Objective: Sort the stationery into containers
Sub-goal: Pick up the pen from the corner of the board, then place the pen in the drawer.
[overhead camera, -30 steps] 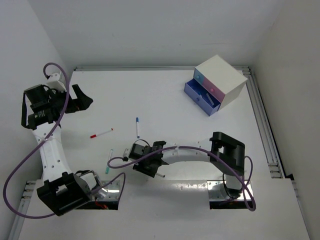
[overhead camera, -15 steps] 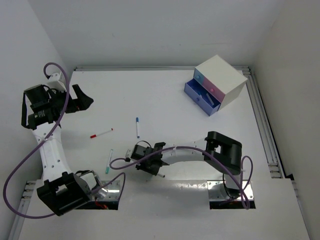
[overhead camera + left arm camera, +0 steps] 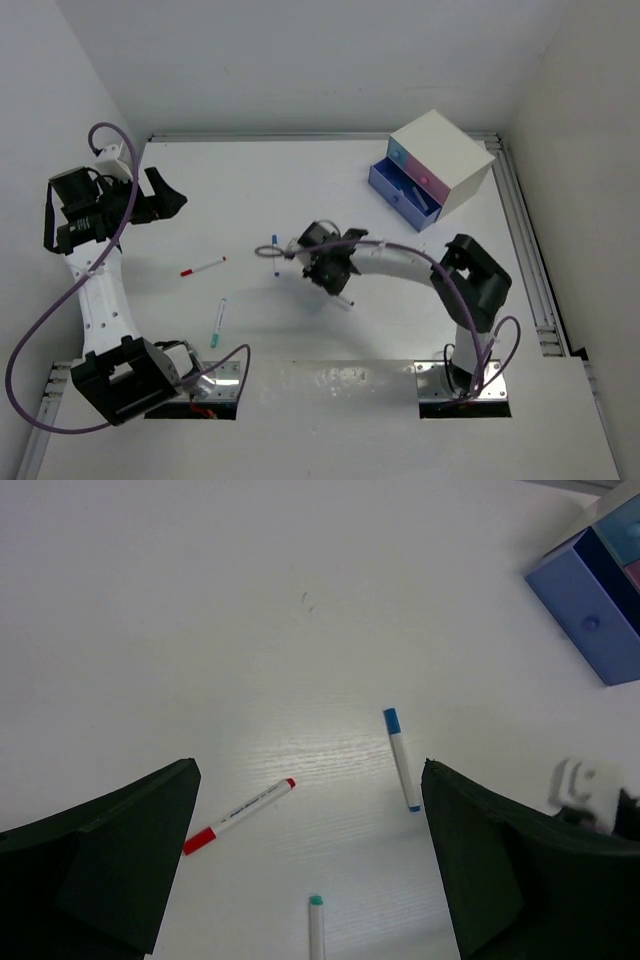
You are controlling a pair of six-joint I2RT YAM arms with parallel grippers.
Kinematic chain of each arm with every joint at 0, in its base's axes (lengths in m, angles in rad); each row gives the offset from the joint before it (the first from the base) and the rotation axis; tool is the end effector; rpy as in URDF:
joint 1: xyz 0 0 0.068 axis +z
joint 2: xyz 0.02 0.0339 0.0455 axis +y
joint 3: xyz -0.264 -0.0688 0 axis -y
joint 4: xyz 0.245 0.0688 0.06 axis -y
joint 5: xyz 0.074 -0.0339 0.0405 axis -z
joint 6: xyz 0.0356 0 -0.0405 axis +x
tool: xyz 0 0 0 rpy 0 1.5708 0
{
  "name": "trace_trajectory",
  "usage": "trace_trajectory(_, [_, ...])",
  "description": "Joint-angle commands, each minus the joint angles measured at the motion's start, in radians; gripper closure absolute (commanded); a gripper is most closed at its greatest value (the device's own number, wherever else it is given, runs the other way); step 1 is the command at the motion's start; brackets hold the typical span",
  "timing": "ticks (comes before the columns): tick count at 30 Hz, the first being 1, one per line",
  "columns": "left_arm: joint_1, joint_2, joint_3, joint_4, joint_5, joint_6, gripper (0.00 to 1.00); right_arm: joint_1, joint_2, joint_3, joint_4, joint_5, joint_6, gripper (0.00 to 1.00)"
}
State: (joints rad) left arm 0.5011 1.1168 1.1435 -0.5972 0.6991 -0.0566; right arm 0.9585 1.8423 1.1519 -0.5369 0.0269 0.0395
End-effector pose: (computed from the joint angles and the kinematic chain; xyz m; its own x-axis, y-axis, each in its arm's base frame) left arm 0.2151 0.0917 0.3626 -0.4790 -0.3117 -0.8206 0.0804 0.9153 -0.3946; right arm 0.2047 0.2898 0.1549 -0.5729 -0.7469 -0.3375 -0.7908 0.6119 -0.0120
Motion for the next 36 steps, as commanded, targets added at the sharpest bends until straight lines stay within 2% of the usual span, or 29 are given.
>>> trace_trajectory(1, [0.013, 0.012, 0.021, 0.063, 0.031, -0.003, 0.00, -0.177, -0.087, 0.162, -0.089, 0.016, -0.128, 1.00])
trace_trajectory(5, [0.011, 0.034, 0.009, 0.088, 0.025, -0.026, 0.00, -0.389, -0.040, 0.368, -0.144, 0.022, -0.265, 1.00])
trace_trajectory(10, [0.011, 0.040, 0.002, 0.088, 0.023, -0.015, 0.01, -0.564, 0.064, 0.595, -0.195, 0.031, -0.393, 1.00])
trace_trajectory(16, [0.010, 0.037, -0.005, 0.085, 0.014, 0.000, 0.00, -0.693, 0.201, 0.764, -0.201, 0.044, -0.460, 1.00])
trace_trajectory(24, [0.010, 0.052, -0.001, 0.091, 0.019, -0.019, 0.00, -0.756, 0.262, 0.727, -0.153, 0.039, -0.477, 1.00])
trace_trajectory(27, [0.008, 0.058, 0.004, 0.086, 0.017, -0.019, 0.00, -0.768, 0.285, 0.727, -0.158, 0.045, -0.474, 0.81])
trace_trajectory(28, [0.008, 0.057, 0.007, 0.085, 0.017, -0.017, 0.00, -0.771, 0.287, 0.727, -0.158, 0.047, -0.469, 0.71])
trace_trajectory(29, [0.010, 0.055, 0.010, 0.080, 0.016, -0.014, 0.00, -0.768, 0.282, 0.727, -0.158, 0.047, -0.466, 0.68])
trace_trajectory(32, [0.011, 0.055, 0.010, 0.077, 0.013, -0.011, 0.00, -0.755, 0.239, 0.732, -0.159, 0.035, -0.445, 0.67])
trace_trajectory(36, [0.010, 0.057, 0.010, 0.094, 0.020, -0.037, 0.01, -0.655, 0.181, 0.767, -0.207, 0.010, -0.354, 0.68])
